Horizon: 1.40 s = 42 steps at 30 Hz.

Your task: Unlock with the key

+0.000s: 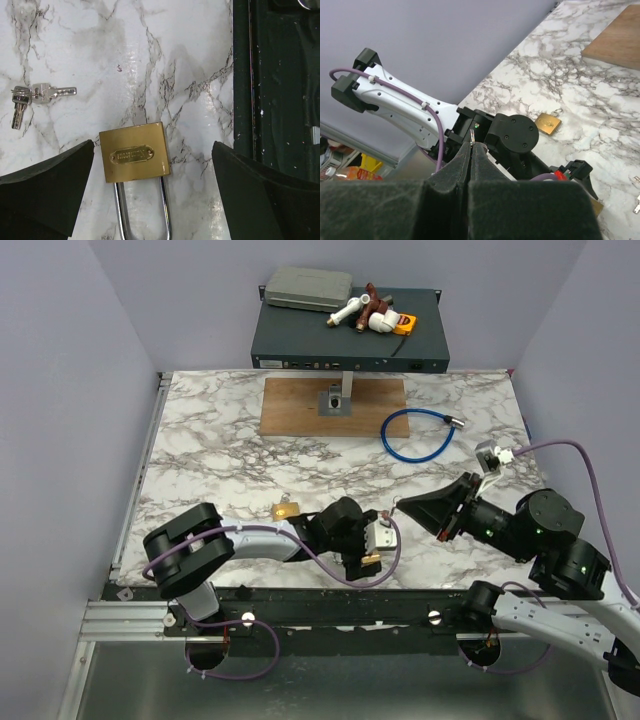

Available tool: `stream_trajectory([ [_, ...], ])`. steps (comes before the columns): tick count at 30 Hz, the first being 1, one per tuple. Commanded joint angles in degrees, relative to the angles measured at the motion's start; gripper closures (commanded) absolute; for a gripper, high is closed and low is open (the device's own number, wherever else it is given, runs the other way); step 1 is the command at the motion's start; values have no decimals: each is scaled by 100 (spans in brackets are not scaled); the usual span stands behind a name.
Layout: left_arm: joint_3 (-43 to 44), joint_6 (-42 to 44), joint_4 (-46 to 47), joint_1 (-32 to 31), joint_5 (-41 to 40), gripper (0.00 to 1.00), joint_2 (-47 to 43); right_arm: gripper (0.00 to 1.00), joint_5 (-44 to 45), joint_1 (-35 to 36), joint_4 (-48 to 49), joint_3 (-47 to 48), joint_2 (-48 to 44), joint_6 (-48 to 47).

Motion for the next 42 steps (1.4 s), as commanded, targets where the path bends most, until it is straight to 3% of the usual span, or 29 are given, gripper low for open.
stream_trajectory([
  [1, 169, -99, -232, 135, 40, 1, -530, 99, 457, 29, -152, 322, 43, -196],
  [5, 232, -536, -493, 485, 304, 2, -1116, 99, 587, 28, -235, 531, 248, -317],
  [10, 412, -911, -1046, 1205, 1300, 2, -2131, 99, 637, 30, -89, 674, 443, -406],
  [18, 872, -1372, -924, 2002, 2263, 3, -3557, 99, -234, 29, 690, 553, 1002, -325],
  [22, 950, -1753, -734, 2028, 2928, 14, -3882, 99, -506, 32, 1017, 618, 1369, -310],
  [30, 914, -1440, -896, 2022, 2993, 55, -4133, 99, -788, 32, 1415, 674, 1805, -257],
  [39, 853, -1079, -1065, 2022, 2478, 67, -4098, 99, -802, 29, 1506, 604, 1805, -227],
  [42, 845, -1079, -1015, 2020, 2454, 77, -4098, 99, -799, 31, 1473, 613, 1805, -250],
])
